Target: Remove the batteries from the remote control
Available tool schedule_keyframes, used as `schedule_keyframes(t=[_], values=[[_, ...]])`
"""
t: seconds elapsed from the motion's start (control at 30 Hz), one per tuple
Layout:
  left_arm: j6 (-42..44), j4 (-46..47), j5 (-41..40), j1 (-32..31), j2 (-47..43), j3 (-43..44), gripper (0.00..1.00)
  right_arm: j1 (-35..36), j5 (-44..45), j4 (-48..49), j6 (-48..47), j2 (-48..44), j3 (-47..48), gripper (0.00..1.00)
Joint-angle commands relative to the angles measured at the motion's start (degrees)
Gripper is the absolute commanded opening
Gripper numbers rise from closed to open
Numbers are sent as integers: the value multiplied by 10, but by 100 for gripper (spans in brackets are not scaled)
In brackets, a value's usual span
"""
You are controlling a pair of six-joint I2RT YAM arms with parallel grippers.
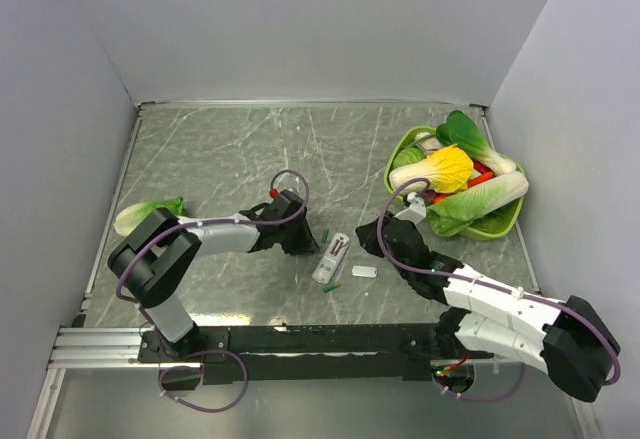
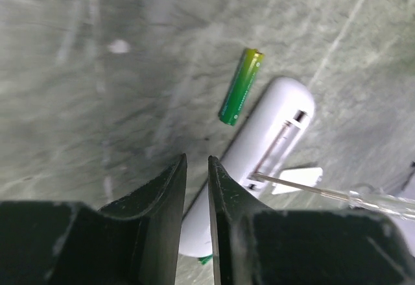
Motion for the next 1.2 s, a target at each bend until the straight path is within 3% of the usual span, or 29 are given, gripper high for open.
schedule_keyframes(t=[0.0, 0.3, 0.43, 0.53, 0.63, 0.7, 0.8, 0.9, 1.1, 1.17], values=[[23, -69, -55, 11, -27, 18, 27, 7, 4, -18, -22, -17, 34, 0], [43, -106, -87, 32, -74, 28, 29, 5, 14, -61, -118, -53, 86, 0], [57, -111, -97, 54, -108, 23, 29, 6, 5, -122, -174, -42, 130, 0], [65, -117, -96, 69, -137, 19, 29, 6, -11, -85, -236, -55, 122, 0], [73, -128, -111, 75, -180, 12, 30, 6, -44, -52, -320, -20, 139, 0], [78, -152, -138, 78, -204, 10, 31, 6, -72, -98, -355, 21, 200, 0], [77, -188, -196, 80, -272, -3, 32, 5, -123, -127, -354, 92, 266, 0], [72, -217, -243, 81, -358, -22, 33, 6, -197, -81, -306, 128, 269, 0], [98, -215, -228, 81, -530, -76, 41, 7, -274, 0, -196, 215, 281, 4], [126, -192, -190, 81, -580, -100, 61, 7, -295, 29, -166, 250, 284, 5]])
